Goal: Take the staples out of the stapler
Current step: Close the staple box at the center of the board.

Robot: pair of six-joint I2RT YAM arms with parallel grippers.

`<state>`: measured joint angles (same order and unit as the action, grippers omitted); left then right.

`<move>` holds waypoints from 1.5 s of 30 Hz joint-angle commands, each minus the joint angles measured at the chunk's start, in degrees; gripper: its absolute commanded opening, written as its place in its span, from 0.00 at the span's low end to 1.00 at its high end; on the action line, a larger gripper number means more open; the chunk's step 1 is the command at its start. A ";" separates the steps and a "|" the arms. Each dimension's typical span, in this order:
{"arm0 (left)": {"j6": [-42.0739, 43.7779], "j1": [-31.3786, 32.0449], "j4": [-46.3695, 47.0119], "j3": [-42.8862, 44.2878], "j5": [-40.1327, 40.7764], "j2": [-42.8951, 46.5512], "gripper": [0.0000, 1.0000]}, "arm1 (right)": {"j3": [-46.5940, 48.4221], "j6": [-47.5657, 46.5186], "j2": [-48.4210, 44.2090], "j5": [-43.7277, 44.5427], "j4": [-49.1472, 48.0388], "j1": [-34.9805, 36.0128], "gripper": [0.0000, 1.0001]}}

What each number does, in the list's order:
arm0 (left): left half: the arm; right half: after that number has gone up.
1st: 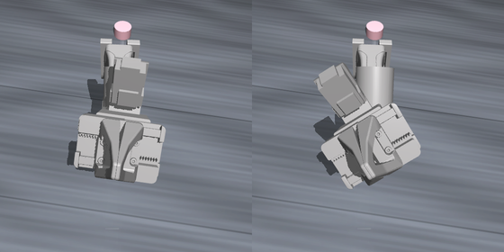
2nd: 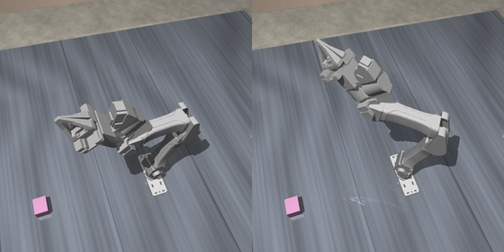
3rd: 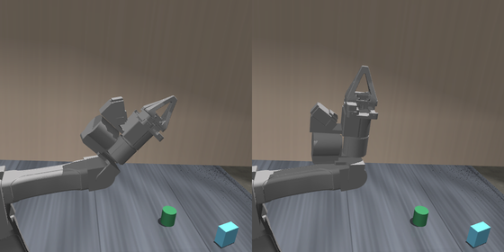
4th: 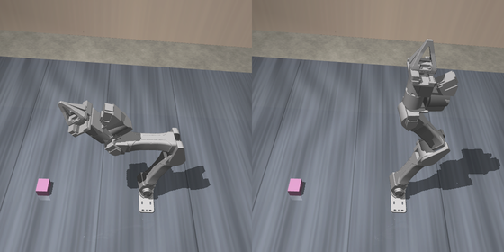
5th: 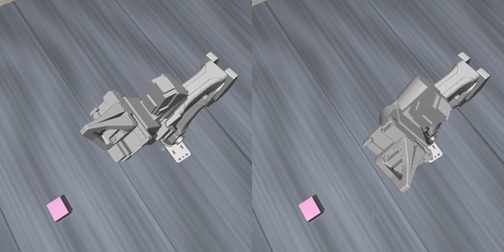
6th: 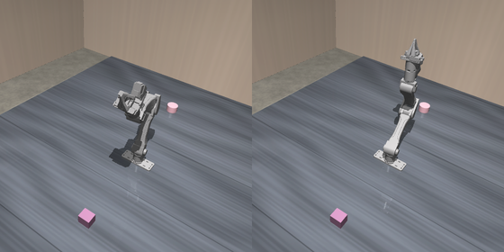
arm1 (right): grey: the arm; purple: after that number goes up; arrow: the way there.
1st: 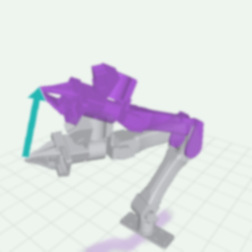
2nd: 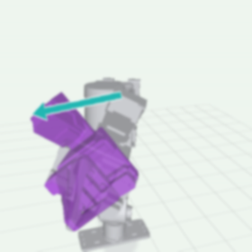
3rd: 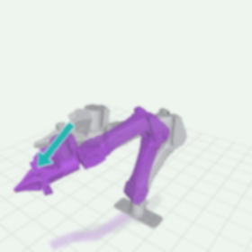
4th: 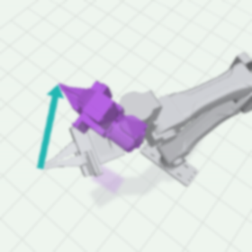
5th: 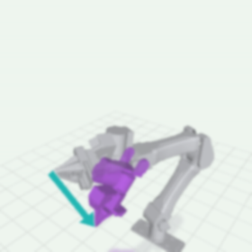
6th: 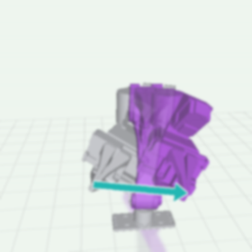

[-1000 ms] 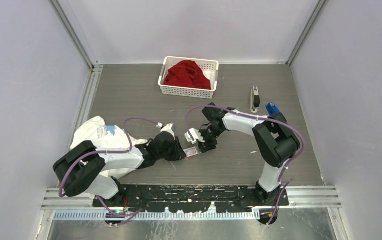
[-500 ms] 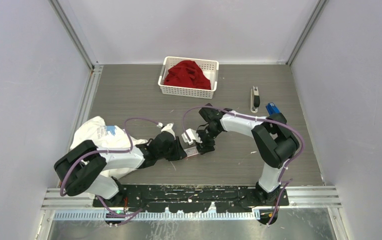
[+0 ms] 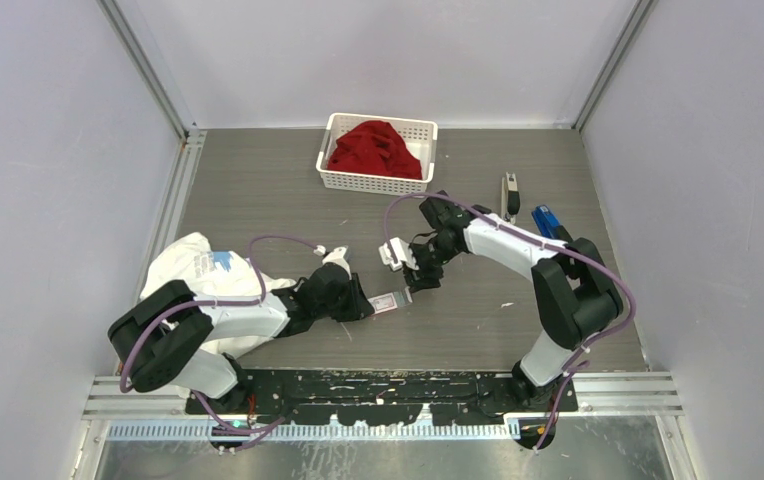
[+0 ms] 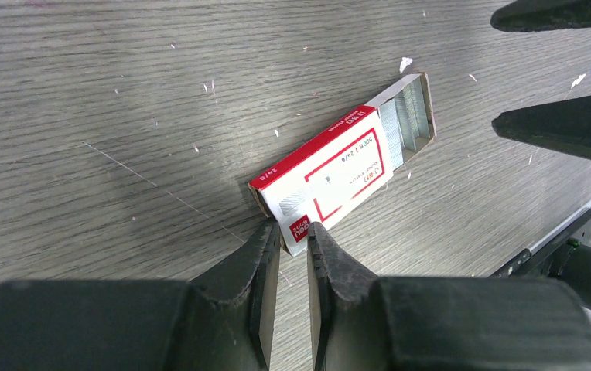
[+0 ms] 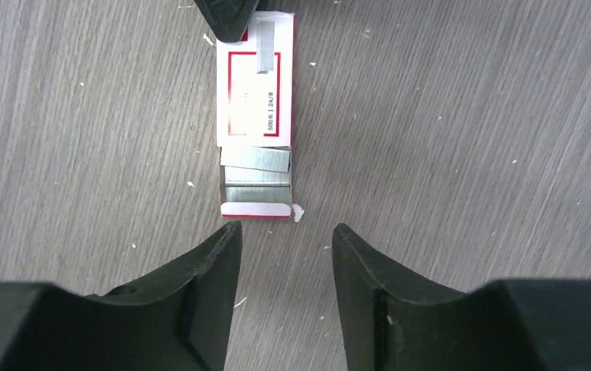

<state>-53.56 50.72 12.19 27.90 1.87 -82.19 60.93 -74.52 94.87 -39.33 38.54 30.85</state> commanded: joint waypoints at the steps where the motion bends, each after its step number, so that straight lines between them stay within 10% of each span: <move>1: 1.89 -0.03 -3.24 -0.83 2.04 -1.38 0.22 | 1.52 1.35 -0.21 -1.28 2.65 -1.58 0.47; 16: 2.08 -0.07 -2.78 -0.66 1.33 -1.75 0.22 | 0.78 47.77 2.60 -15.03 -9.09 -10.72 0.37; 45: 2.16 -0.06 -2.17 -0.91 0.41 -1.64 0.22 | 2.75 52.31 15.31 -10.30 -3.94 -8.19 0.27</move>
<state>-53.32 50.72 12.60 27.88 1.48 -82.30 62.11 -23.18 109.89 -50.04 34.98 22.06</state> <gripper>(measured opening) 0.219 0.278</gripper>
